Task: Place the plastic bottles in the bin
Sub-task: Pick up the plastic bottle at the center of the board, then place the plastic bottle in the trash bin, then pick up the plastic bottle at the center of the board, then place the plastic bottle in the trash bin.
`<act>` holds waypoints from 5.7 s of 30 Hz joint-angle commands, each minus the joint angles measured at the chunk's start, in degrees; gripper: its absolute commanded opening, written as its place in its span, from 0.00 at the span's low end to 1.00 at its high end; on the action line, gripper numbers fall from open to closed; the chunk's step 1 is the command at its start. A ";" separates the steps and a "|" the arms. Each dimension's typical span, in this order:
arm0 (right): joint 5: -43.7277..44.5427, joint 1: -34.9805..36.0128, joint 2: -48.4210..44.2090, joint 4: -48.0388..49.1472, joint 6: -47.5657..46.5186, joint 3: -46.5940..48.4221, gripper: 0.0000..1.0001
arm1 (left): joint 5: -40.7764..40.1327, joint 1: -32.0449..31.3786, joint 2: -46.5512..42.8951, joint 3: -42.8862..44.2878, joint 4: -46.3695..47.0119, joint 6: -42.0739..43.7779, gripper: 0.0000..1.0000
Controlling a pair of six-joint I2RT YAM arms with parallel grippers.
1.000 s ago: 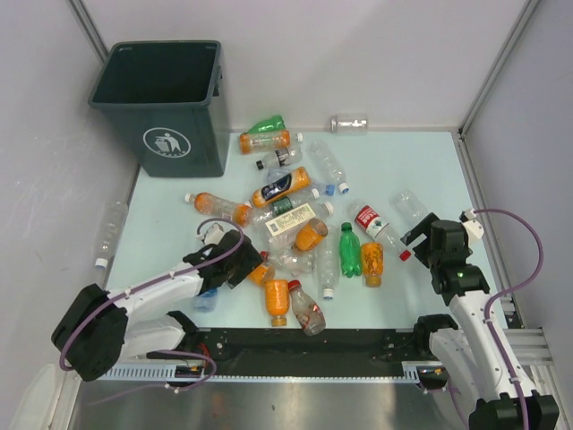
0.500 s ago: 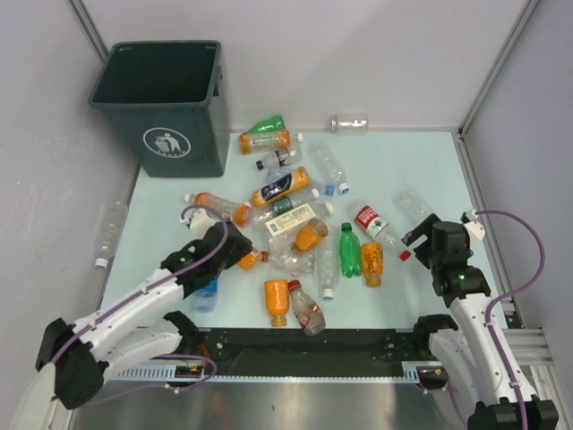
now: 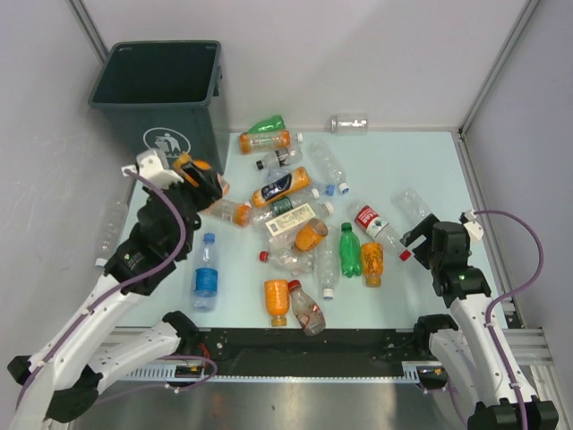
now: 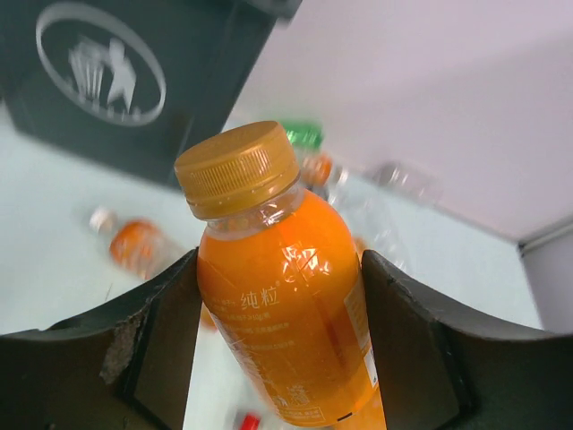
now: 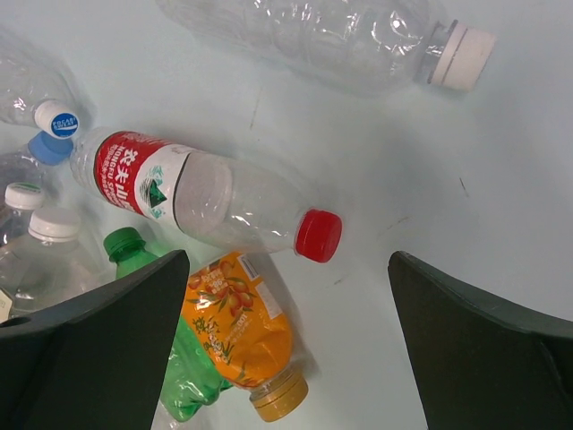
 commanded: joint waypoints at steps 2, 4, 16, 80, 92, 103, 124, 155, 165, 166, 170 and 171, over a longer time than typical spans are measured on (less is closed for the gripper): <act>-2.22 -0.25 -0.50 1.35 -0.60 2.17 1.00 | -2.94 2.54 5.35 11.51 17.21 18.24 0.50; -2.75 -0.25 -0.32 1.62 -0.68 2.17 1.00 | -3.03 4.47 7.47 16.07 19.42 19.58 0.50; -5.03 -0.34 0.03 2.59 -1.04 2.26 1.00 | 8.29 24.25 32.93 35.51 33.57 24.95 0.48; -15.06 -0.42 -0.32 -1.02 -5.08 2.08 1.00 | 34.26 24.00 -7.02 -16.59 -14.39 5.18 1.00; -15.76 -0.42 -1.37 1.00 -4.47 0.94 1.00 | 25.62 22.50 -4.39 -24.14 -12.74 -11.42 1.00; -15.93 -0.51 -1.20 2.67 -3.94 -0.64 1.00 | 29.23 22.50 2.56 -33.38 -4.30 -14.08 1.00; -17.08 -0.43 1.00 5.66 -2.62 -1.61 1.00 | 29.14 22.41 -2.63 -36.38 -4.12 -13.11 0.59; -20.50 -0.43 -0.14 7.16 -2.00 -4.16 1.00 | 27.22 22.50 8.07 9.13 -2.72 -1.43 0.58; -21.56 -0.43 -1.99 6.46 -1.48 -4.16 1.00 | 17.90 23.38 20.82 26.01 17.46 7.88 0.59; -21.56 -0.51 -2.16 6.45 -1.30 -4.16 1.00 | 17.28 23.47 21.88 26.90 18.98 8.76 0.59; -22.26 -0.51 -2.87 6.01 0.01 -4.07 1.00 | 16.30 29.32 31.60 35.30 28.43 8.35 0.59; -22.44 -0.60 -3.13 6.28 0.37 -4.07 0.99 | 16.40 30.05 34.08 36.13 29.70 7.81 0.59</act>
